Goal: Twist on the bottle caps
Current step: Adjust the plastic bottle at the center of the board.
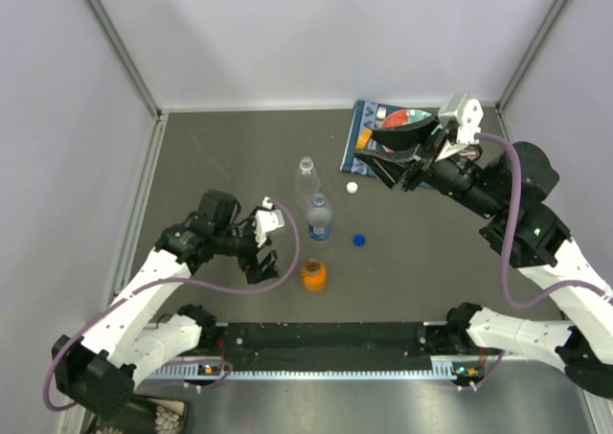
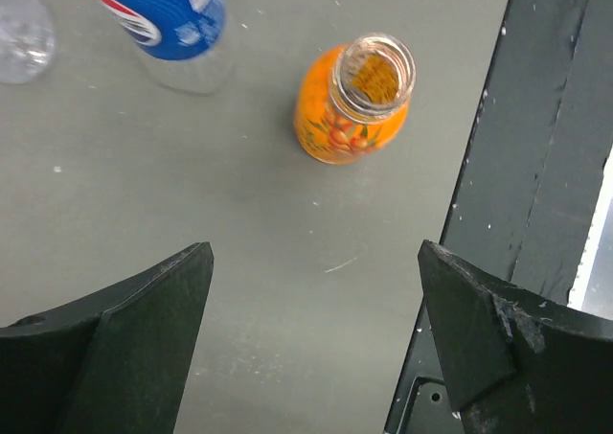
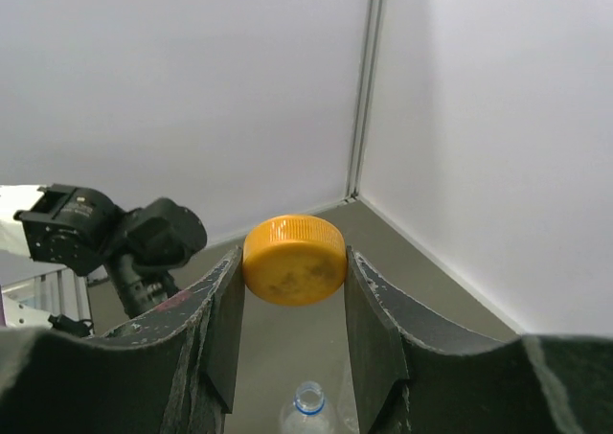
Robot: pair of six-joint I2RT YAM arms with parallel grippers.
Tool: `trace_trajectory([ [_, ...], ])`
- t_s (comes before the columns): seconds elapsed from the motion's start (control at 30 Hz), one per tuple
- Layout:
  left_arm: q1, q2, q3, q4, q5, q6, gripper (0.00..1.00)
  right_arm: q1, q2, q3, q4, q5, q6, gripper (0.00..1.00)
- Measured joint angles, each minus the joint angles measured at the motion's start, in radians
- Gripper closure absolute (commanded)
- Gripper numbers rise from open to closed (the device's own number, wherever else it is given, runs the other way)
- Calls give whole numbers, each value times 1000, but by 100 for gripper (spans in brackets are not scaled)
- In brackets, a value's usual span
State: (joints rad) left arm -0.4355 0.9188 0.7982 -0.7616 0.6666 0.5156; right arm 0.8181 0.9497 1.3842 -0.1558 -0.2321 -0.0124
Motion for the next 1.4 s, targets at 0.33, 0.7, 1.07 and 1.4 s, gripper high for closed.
trace_trajectory([
  [0.33, -101, 49, -80, 139, -25, 3, 15, 0, -34, -2, -5, 18, 21, 76],
  [0.7, -235, 230, -5, 194, -79, 11, 20, 0, -96, -44, 5, 49, 25, 75],
  [1.07, -348, 370, 112, 175, -99, 37, 28, 0, -117, -69, -3, 75, 28, 75],
  [1.4, -426, 454, 166, 145, -130, 48, 36, 0, -179, -89, -21, 106, 23, 75],
])
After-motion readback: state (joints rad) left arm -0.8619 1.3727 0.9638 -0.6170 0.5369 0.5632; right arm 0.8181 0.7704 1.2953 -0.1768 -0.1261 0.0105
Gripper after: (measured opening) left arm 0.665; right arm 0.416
